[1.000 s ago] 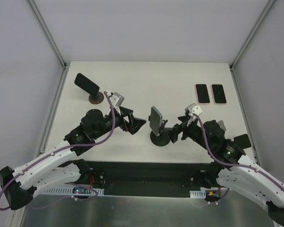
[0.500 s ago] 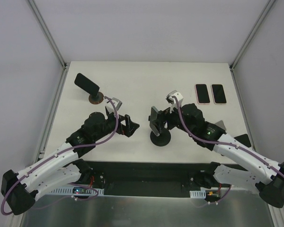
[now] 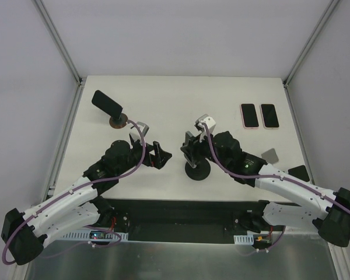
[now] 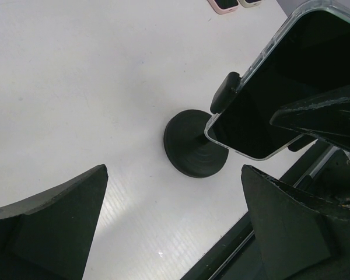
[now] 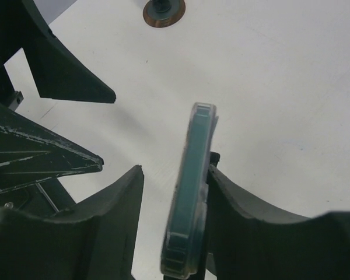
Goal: Remove the phone from the phone stand
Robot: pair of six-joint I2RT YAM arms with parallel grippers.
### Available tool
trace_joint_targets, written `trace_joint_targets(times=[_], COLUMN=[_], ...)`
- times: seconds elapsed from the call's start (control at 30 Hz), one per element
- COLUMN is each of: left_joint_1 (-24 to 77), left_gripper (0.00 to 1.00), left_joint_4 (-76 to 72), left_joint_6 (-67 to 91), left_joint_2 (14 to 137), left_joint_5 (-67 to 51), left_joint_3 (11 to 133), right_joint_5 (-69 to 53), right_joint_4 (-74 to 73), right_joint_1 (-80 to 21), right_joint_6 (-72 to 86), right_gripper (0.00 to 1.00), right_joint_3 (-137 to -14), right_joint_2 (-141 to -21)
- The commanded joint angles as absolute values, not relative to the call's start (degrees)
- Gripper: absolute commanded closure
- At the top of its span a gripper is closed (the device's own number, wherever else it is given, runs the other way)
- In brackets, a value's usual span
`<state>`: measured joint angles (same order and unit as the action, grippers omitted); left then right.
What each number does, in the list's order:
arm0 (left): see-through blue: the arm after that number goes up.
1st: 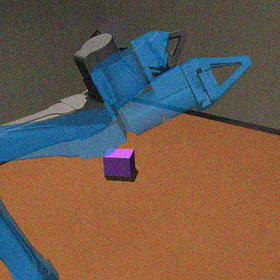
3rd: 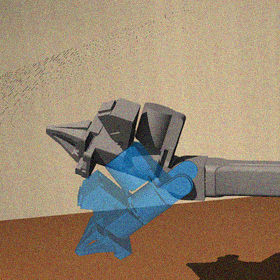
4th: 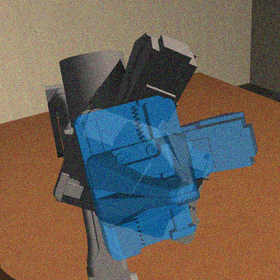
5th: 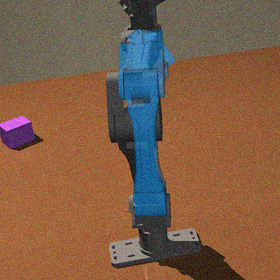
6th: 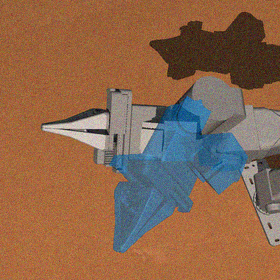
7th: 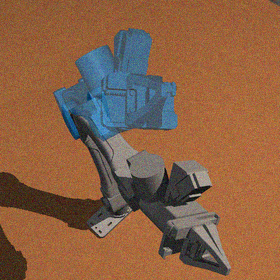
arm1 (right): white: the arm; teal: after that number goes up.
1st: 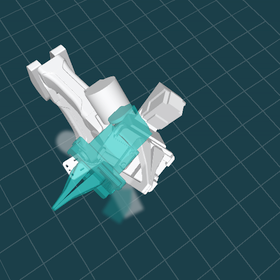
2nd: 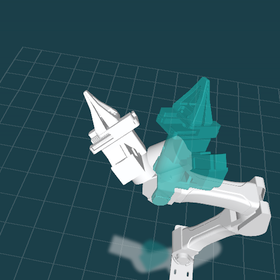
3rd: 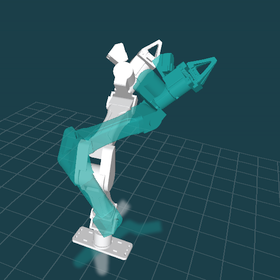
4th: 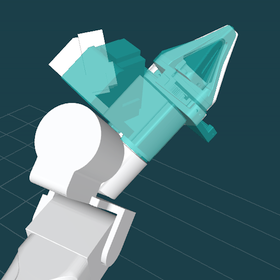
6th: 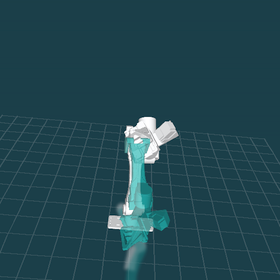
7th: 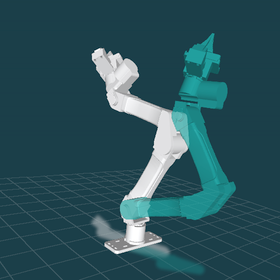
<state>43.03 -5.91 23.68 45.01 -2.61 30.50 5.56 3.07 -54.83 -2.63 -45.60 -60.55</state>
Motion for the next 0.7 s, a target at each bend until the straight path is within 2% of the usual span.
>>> trace_joint_targets(times=[0.0,0.03,0.13,0.17,0.2,0.23,0.43,0.67], left_joint_1=[42.63,42.63,42.63,42.63,42.63,42.63,42.63,42.63], left_gripper=[0.04,0.04,0.04,0.04,0.04,0.04,0.04,0.05], left_joint_4=[-10.37,-10.72,-11.77,-12.04,-12.48,-13.0,-15.29,-19.15], left_joint_6=[26.02,26.02,24.88,24.35,23.82,22.34,14.35,2.03], left_joint_2=[45.09,45.09,44.91,44.83,44.82,44.82,45.53,47.28], left_joint_5=[-2.55,-3.07,-3.86,-4.74,-5.36,-6.06,-18.01,-26.45], left_joint_3=[29.36,29.27,29.18,29.09,28.92,28.74,29.79,29.27], right_joint_5=[8.0,8.0,7.3,6.25,5.72,5.02,-3.32,-25.02], right_joint_4=[8.35,8.52,9.14,9.23,9.49,9.75,10.11,11.34], right_joint_1=[-55.46,-55.46,-55.46,-55.46,-55.46,-55.46,-53.8,-46.58], right_joint_6=[-2.9,-2.9,-3.6,-4.56,-5.18,-5.88,-12.91,-15.55], right_gripper=[0.56,0.59,0.78,0.9,0.97,0.99,0.99,0.99], right_joint_3=[-44.12,-43.77,-42.28,-41.93,-41.05,-40.61,-38.15,-36.21], right_joint_2=[-60.65,-60.47,-59.42,-58.63,-58.1,-57.57,-53.18,-50.63])
